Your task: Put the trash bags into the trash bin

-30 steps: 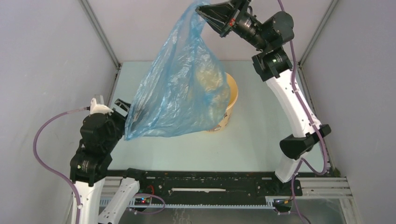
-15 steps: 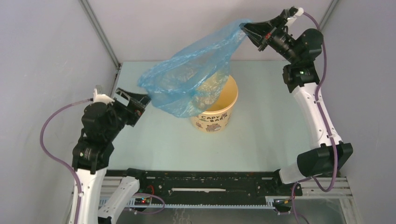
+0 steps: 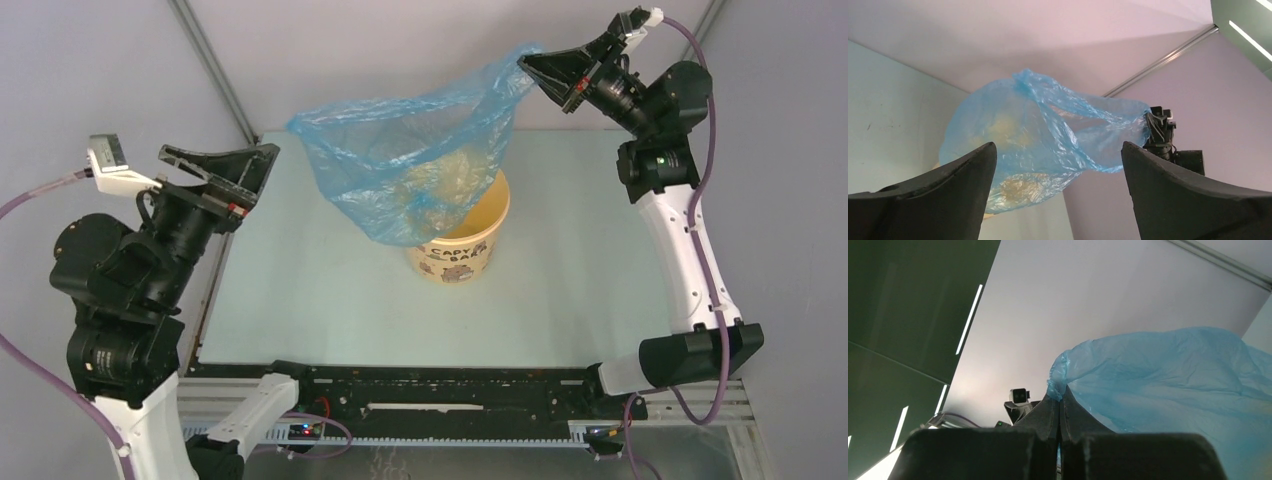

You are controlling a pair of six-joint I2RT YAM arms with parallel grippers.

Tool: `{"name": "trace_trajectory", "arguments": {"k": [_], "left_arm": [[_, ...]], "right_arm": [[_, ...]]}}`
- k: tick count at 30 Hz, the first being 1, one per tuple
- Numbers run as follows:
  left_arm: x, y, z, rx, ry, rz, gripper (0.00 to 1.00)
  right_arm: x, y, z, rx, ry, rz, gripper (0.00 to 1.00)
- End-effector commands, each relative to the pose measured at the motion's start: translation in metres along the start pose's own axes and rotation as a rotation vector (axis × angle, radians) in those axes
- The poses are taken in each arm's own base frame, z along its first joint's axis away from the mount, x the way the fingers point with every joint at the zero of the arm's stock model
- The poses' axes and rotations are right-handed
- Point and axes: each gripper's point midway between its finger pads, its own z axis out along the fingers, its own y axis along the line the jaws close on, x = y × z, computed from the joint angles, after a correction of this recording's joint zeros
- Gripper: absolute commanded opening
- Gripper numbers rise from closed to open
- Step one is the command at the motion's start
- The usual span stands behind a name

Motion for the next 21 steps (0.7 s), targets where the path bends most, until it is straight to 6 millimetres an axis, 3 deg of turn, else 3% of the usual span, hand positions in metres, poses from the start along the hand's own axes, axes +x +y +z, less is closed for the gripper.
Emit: {"name": "trace_trajectory", "arguments": {"k": [1, 5, 7, 12, 14, 17, 19, 21], "left_arm": [[0.016, 0.032, 0.026, -0.136, 0.066, 0.020, 1.00], [0.011, 0.027, 0.044, -0.114, 0.052, 0.068, 0.99], [-0.001, 0.026, 0.055, -0.140, 0.015, 0.116, 0.97], [-0.028, 0.050, 0.063, -0.309, -0.112, 0.126, 0.95], [-0.028, 0.055, 0.071, -0.343, -0.110, 0.121, 0.98], [-0.025, 0.047, 0.085, -0.325, -0.070, 0.102, 0.96], [-0.025, 0.042, 0.093, -0.304, -0.064, 0.093, 0.89], [-0.022, 0.034, 0.098, -0.260, -0.048, 0.100, 0.70]], "right_arm": [[0.013, 0.034, -0.009, -0.055, 0.023, -0.085, 0.00], [0.015, 0.039, -0.009, -0.060, 0.027, -0.095, 0.00], [0.017, 0.041, -0.008, -0.062, 0.029, -0.102, 0.00], [0.022, 0.043, -0.009, -0.053, 0.029, -0.117, 0.00], [0.023, 0.043, -0.010, -0.049, 0.030, -0.123, 0.00], [0.025, 0.043, -0.012, -0.039, 0.026, -0.138, 0.00], [0.026, 0.043, -0.013, -0.033, 0.025, -0.143, 0.00], [0.026, 0.043, -0.014, -0.031, 0.025, -0.145, 0.00]]}}
